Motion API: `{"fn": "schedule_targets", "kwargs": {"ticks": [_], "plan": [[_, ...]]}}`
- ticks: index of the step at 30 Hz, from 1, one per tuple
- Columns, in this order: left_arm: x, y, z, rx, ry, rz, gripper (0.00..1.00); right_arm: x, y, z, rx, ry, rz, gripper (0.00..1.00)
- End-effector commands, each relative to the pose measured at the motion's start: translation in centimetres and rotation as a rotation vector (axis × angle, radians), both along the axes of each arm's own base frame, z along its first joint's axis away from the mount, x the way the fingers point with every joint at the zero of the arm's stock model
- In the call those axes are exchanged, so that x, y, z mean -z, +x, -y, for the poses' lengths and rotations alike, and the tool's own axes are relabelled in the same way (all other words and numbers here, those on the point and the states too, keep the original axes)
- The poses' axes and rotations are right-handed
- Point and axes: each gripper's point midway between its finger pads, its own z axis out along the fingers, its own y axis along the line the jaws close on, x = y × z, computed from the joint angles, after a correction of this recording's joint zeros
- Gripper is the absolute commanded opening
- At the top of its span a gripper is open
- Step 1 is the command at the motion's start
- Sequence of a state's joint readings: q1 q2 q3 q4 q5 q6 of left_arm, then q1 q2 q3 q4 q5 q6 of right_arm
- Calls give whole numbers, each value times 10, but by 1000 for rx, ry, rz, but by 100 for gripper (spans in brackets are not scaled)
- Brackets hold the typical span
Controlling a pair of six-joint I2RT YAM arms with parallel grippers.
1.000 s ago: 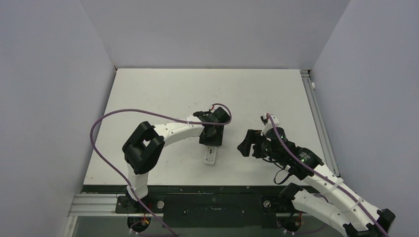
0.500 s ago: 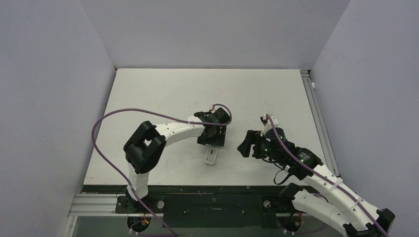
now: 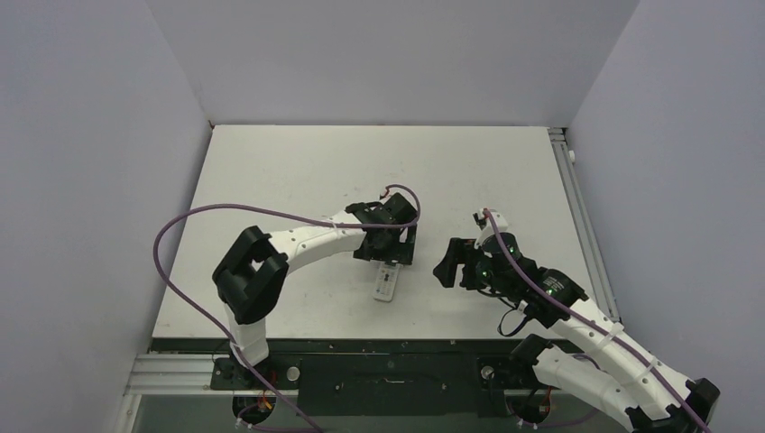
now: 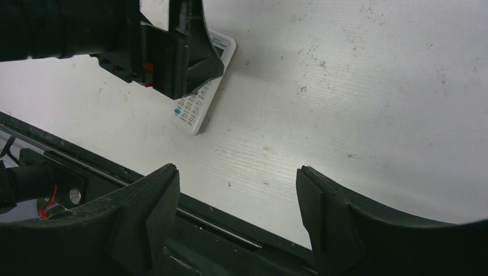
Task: Load the batteries into the remote control
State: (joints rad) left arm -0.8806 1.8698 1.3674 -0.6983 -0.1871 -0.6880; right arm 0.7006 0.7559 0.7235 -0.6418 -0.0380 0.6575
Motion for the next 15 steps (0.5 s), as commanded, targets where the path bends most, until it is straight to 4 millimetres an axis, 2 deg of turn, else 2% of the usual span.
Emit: {"fn": "schedule_targets", "kwargs": {"ticks": [1,11,15], "plan": [[-50,10,4,-1,-96,104,96,-13,12,5,20,-34,56,73],[-111,8,-11,10,-207,179,96,-19,29,14,76,-130,72,74],[-124,10,-26,-2,-278,150,96,-16,38,15,75,-147,55,74]]}}
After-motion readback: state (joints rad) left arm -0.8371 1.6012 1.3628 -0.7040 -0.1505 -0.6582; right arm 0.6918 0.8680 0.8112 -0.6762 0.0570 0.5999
